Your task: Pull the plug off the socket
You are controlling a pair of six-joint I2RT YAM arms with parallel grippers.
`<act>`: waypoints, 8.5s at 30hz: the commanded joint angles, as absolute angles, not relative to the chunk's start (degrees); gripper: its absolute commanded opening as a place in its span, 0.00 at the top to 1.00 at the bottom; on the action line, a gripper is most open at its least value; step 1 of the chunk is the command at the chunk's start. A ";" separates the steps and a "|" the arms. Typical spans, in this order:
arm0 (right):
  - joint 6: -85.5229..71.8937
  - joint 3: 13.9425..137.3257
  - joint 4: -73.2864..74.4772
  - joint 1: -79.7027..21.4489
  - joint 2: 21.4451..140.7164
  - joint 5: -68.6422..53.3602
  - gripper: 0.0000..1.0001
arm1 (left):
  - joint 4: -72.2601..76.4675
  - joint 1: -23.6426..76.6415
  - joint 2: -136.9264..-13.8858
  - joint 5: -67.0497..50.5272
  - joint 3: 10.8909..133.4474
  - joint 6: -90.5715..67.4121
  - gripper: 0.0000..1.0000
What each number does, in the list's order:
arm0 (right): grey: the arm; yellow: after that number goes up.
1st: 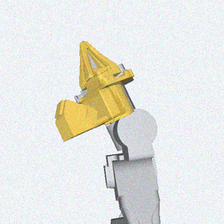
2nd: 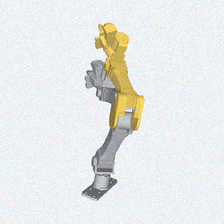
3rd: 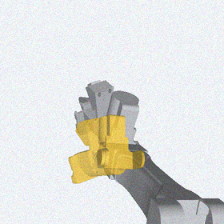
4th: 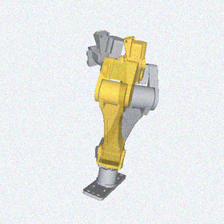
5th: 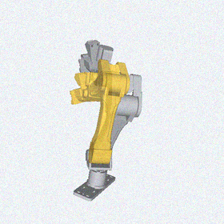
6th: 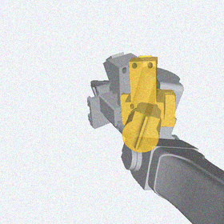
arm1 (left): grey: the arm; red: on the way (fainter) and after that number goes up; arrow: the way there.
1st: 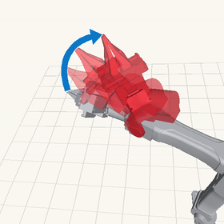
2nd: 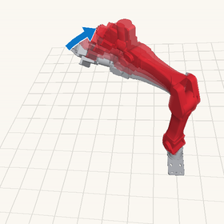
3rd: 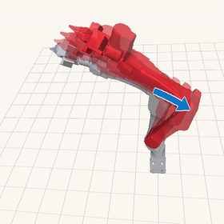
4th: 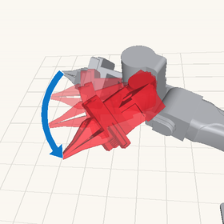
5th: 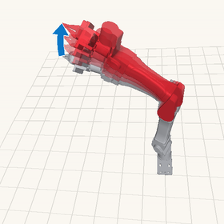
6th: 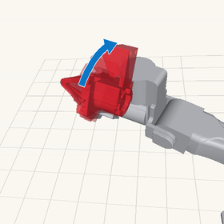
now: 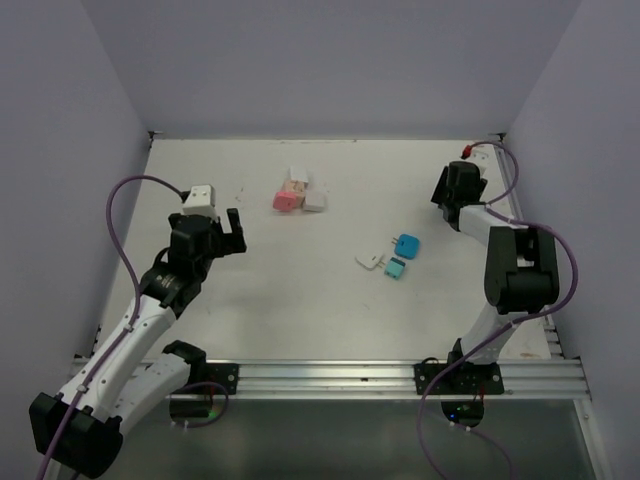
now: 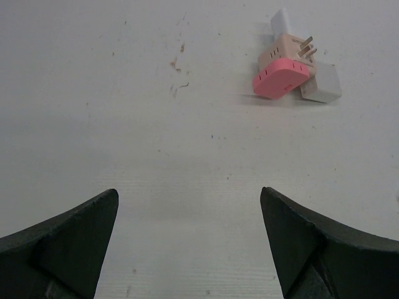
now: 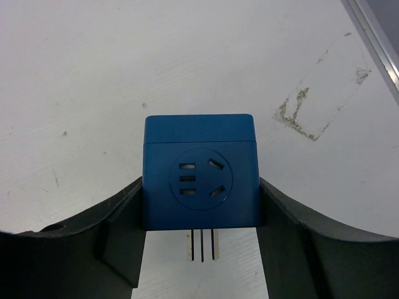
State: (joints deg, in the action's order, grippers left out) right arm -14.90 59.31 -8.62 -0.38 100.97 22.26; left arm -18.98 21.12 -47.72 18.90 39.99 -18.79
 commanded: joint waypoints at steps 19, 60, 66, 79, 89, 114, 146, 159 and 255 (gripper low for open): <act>-14.06 62.76 -5.10 -0.35 103.19 17.58 0.14 | -17.58 18.28 -47.37 16.61 40.96 -17.75 0.00; -19.86 24.70 0.26 -11.95 36.83 -2.46 0.01 | -7.57 13.10 -96.75 -12.91 73.46 -33.40 0.00; -19.34 22.24 -3.16 -11.95 37.35 -4.83 0.01 | 1.21 8.18 -106.43 -22.93 76.02 -35.24 0.01; -18.37 22.06 -4.04 -11.95 38.76 -5.01 0.01 | 7.56 5.98 -120.31 -29.88 81.03 -35.94 0.03; -18.19 21.97 -3.78 -11.95 38.85 -4.75 0.01 | 14.06 5.45 -124.54 -33.75 79.37 -40.25 0.06; -18.11 22.06 -5.97 -12.04 41.39 -10.62 0.01 | 29.70 5.27 -118.75 -40.60 68.66 -49.65 0.51; -25.30 38.67 -6.59 -44.64 61.61 -6.78 0.03 | 20.13 15.47 -67.07 -19.97 32.70 -41.40 0.80; -38.93 49.40 -2.81 -60.82 74.88 17.39 0.04 | 24.44 18.28 -58.27 -16.08 23.91 -46.85 0.89; -55.90 66.01 3.78 -39.20 94.39 4.13 1.00 | 0.09 33.57 -58.27 -17.66 29.00 -26.98 1.00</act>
